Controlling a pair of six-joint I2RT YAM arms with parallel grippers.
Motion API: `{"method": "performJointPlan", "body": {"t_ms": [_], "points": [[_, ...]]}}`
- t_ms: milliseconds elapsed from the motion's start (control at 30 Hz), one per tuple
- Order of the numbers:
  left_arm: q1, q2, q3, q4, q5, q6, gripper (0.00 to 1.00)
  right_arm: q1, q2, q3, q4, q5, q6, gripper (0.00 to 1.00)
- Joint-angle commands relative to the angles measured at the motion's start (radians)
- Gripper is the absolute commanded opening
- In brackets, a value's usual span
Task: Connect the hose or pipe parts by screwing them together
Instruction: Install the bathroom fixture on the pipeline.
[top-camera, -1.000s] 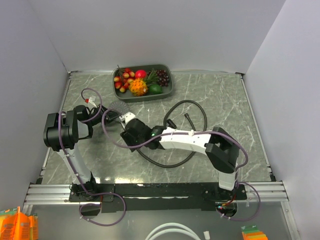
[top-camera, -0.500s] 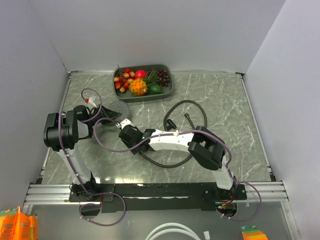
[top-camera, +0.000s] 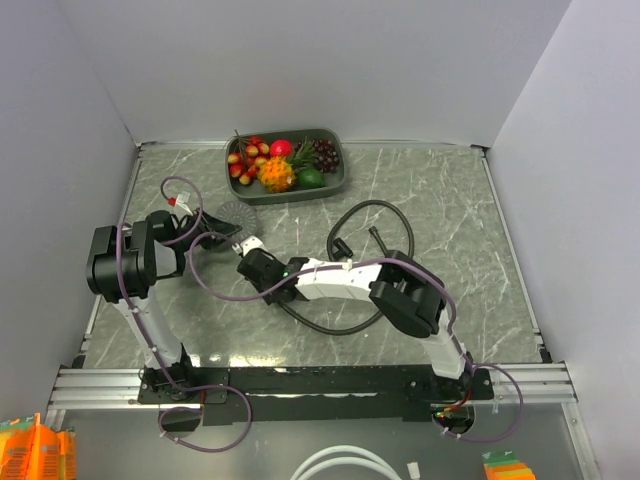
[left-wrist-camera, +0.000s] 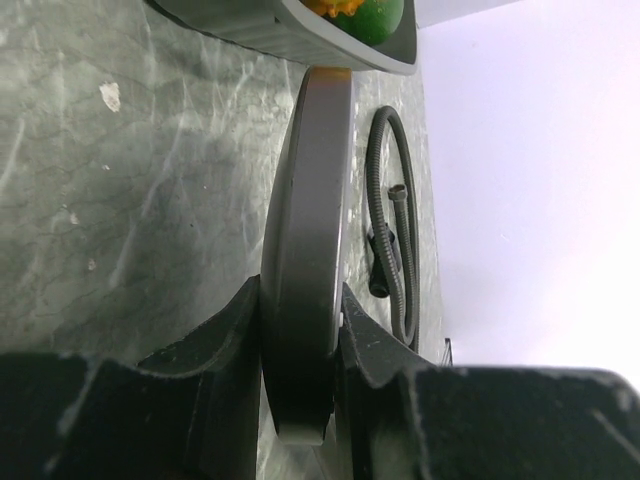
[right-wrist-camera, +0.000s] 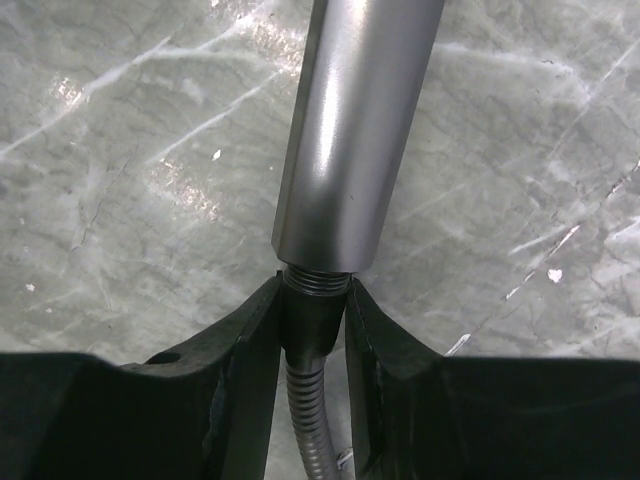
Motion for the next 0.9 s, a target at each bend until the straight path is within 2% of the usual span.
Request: {"method": "performJointPlan", "body": {"t_ms": [0, 100, 233, 267, 300, 367, 400, 500, 533, 567, 633, 700, 733, 833, 867], "points": [[-0.004, -0.013, 0.011, 0.059, 0.05, -0.007, 0.01, -0.036, -0.031, -0.001, 0.132, -0.121, 0.021, 0.08], [-0.005, -0.013, 0.01, 0.07, 0.054, -0.013, 0.01, -0.075, -0.091, -0.074, 0.245, -0.236, 0.047, 0.0], [-0.005, -0.01, 0.008, 0.082, 0.062, -0.019, 0.01, -0.159, -0.171, -0.234, 0.475, -0.447, 0.122, 0.0], [-0.005, -0.009, 0.006, 0.085, 0.064, -0.022, 0.01, -0.182, -0.185, -0.283, 0.561, -0.505, 0.177, 0.0], [-0.005, -0.007, 0.006, 0.097, 0.065, -0.025, 0.01, -0.202, -0.195, -0.368, 0.739, -0.609, 0.211, 0.0], [-0.007, 0.002, 0.002, 0.119, 0.073, -0.045, 0.01, -0.262, -0.202, -0.424, 0.888, -0.707, 0.274, 0.01], [-0.007, 0.007, 0.0, 0.13, 0.076, -0.052, 0.01, -0.277, -0.194, -0.461, 1.019, -0.792, 0.339, 0.01], [-0.007, 0.014, 0.003, 0.143, 0.084, -0.062, 0.01, -0.338, -0.139, -0.501, 1.216, -0.921, 0.497, 0.01], [-0.007, 0.014, 0.002, 0.147, 0.085, -0.063, 0.01, -0.351, -0.099, -0.507, 1.352, -0.973, 0.542, 0.01], [-0.007, 0.011, 0.002, 0.147, 0.084, -0.062, 0.01, -0.372, -0.075, -0.51, 1.416, -1.0, 0.641, 0.0], [-0.007, 0.008, 0.0, 0.14, 0.082, -0.056, 0.01, -0.389, -0.006, -0.51, 1.586, -1.04, 0.738, 0.0], [-0.007, 0.005, -0.004, 0.145, 0.082, -0.056, 0.01, -0.406, 0.022, -0.516, 1.648, -1.043, 0.821, 0.0], [-0.007, 0.004, -0.003, 0.143, 0.082, -0.054, 0.01, -0.411, 0.031, -0.519, 1.648, -1.041, 0.831, 0.02], [-0.007, 0.0, -0.006, 0.145, 0.08, -0.056, 0.01, -0.415, 0.001, -0.532, 1.553, -1.032, 0.793, 0.21], [-0.005, -0.003, -0.006, 0.143, 0.08, -0.054, 0.01, -0.415, -0.011, -0.533, 1.456, -1.02, 0.745, 0.47]]}}
